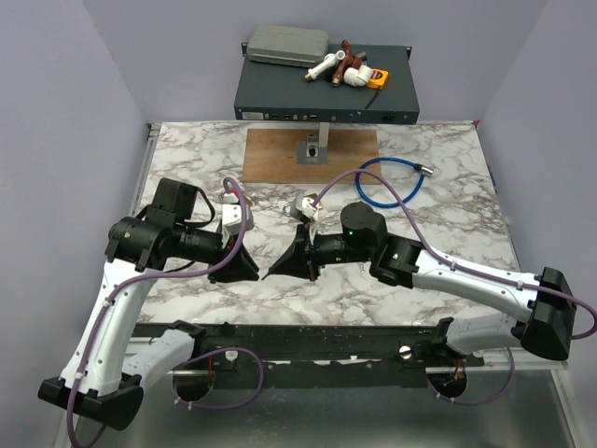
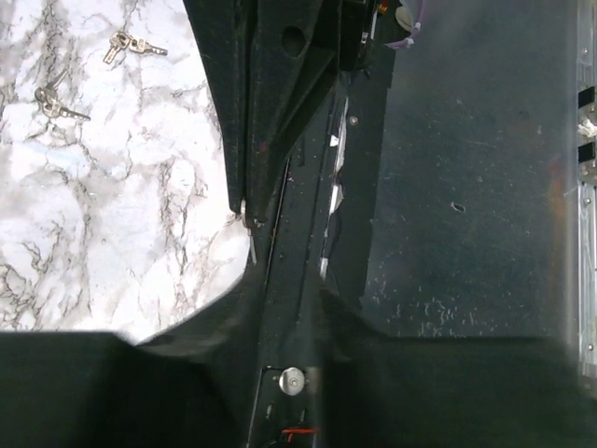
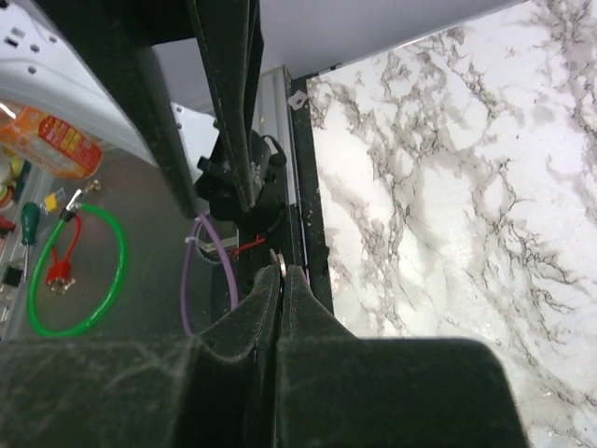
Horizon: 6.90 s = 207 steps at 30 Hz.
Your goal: Unlock with the key
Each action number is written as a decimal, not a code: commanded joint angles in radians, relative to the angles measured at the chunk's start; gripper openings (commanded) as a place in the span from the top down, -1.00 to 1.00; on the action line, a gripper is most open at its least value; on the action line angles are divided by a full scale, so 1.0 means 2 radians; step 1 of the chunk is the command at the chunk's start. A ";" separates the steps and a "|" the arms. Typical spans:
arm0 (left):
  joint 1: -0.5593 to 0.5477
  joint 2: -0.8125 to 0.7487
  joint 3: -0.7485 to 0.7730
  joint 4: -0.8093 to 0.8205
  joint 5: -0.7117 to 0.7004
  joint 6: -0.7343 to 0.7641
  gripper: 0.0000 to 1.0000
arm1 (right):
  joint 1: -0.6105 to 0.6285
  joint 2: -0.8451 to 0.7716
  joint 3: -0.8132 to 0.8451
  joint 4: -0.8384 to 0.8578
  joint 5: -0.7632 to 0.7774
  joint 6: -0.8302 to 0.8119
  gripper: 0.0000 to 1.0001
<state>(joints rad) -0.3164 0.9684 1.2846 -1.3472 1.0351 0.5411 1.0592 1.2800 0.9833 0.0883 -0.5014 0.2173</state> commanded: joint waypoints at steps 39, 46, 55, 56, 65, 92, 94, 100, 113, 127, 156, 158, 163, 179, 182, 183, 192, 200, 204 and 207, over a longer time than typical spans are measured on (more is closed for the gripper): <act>-0.002 -0.077 -0.079 0.187 0.054 -0.132 0.09 | 0.007 -0.037 -0.083 0.237 0.047 0.140 0.99; -0.002 -0.072 -0.076 0.194 -0.061 -0.130 -0.56 | 0.007 -0.060 -0.086 0.181 0.119 0.113 0.99; 0.031 0.003 -0.138 0.266 -0.264 -0.001 -0.63 | 0.007 -0.110 -0.113 0.094 0.261 0.087 0.99; 0.038 0.013 -0.144 0.284 -0.273 0.015 -0.63 | 0.007 -0.116 -0.119 0.091 0.276 0.088 0.98; 0.095 0.197 -0.102 0.396 -0.343 0.111 -0.58 | 0.006 -0.167 -0.158 0.069 0.333 0.099 0.99; 0.069 0.423 -0.128 0.694 -0.534 0.290 0.30 | 0.006 -0.200 -0.173 0.071 0.403 0.086 0.99; 0.065 0.424 -0.137 0.696 -0.530 0.302 0.26 | 0.005 -0.201 -0.175 0.072 0.401 0.088 0.99; 0.059 0.431 -0.140 0.680 -0.519 0.324 0.19 | 0.005 -0.208 -0.181 0.071 0.399 0.093 0.99; 0.016 0.372 -0.239 0.693 -0.507 0.412 0.13 | 0.005 -0.228 -0.193 0.058 0.406 0.103 0.99; 0.005 0.365 -0.107 0.460 -0.467 0.286 0.01 | 0.005 -0.243 -0.197 0.036 0.410 0.111 0.99; -0.017 0.445 0.020 0.303 -0.539 -0.055 -0.13 | 0.005 -0.281 -0.197 0.008 0.422 0.107 0.99; -0.014 0.452 0.029 0.299 -0.545 -0.061 -0.13 | 0.005 -0.278 -0.195 0.009 0.421 0.106 0.99; -0.014 0.477 0.062 0.268 -0.556 -0.069 -0.16 | 0.005 -0.277 -0.193 0.011 0.419 0.104 0.99; -0.006 0.533 0.143 0.143 -0.472 0.010 0.30 | 0.005 -0.289 -0.195 0.003 0.429 0.101 0.99; -0.006 0.534 0.143 0.141 -0.477 0.008 0.15 | 0.005 -0.286 -0.195 0.006 0.424 0.101 0.99; -0.006 0.536 0.145 0.139 -0.477 0.007 0.11 | 0.005 -0.283 -0.194 0.008 0.423 0.100 0.99; -0.007 0.452 0.072 0.160 -0.430 -0.004 0.23 | 0.005 -0.278 -0.200 0.013 0.423 0.101 0.99; 0.002 0.356 0.020 0.255 -0.479 -0.037 1.00 | 0.005 -0.233 -0.197 0.046 0.398 0.099 0.99; -0.002 0.390 0.012 0.339 -0.570 -0.037 1.00 | 0.005 -0.225 -0.195 0.059 0.398 0.095 0.99; -0.008 0.429 0.006 0.376 -0.629 -0.007 1.00 | 0.005 -0.225 -0.190 0.060 0.402 0.090 0.99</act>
<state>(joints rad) -0.3229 1.7214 1.3331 -0.7609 -0.0132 0.4881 1.0676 0.8288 0.5953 0.1612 0.3084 0.4206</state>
